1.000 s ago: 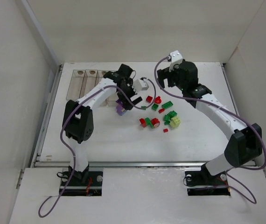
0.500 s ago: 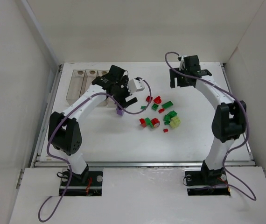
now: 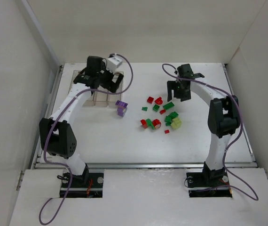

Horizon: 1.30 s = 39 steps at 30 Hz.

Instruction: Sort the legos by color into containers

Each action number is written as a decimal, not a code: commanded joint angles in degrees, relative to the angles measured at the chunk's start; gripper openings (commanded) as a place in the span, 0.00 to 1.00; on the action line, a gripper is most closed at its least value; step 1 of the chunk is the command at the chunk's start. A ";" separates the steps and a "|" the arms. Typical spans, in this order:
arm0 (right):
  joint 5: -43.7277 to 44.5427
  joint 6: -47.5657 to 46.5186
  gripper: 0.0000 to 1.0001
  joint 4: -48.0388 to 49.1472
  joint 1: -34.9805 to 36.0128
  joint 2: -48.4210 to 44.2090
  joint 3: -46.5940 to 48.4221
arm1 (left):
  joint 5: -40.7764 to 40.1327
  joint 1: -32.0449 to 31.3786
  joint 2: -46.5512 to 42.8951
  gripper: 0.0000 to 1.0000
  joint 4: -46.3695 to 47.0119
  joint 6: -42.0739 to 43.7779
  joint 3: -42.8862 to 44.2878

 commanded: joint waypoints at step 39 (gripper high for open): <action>9.95 47.02 0.17 -3.39 2.56 10.85 1.30 | -29.01 4.11 -15.26 0.99 42.15 1.20 -20.08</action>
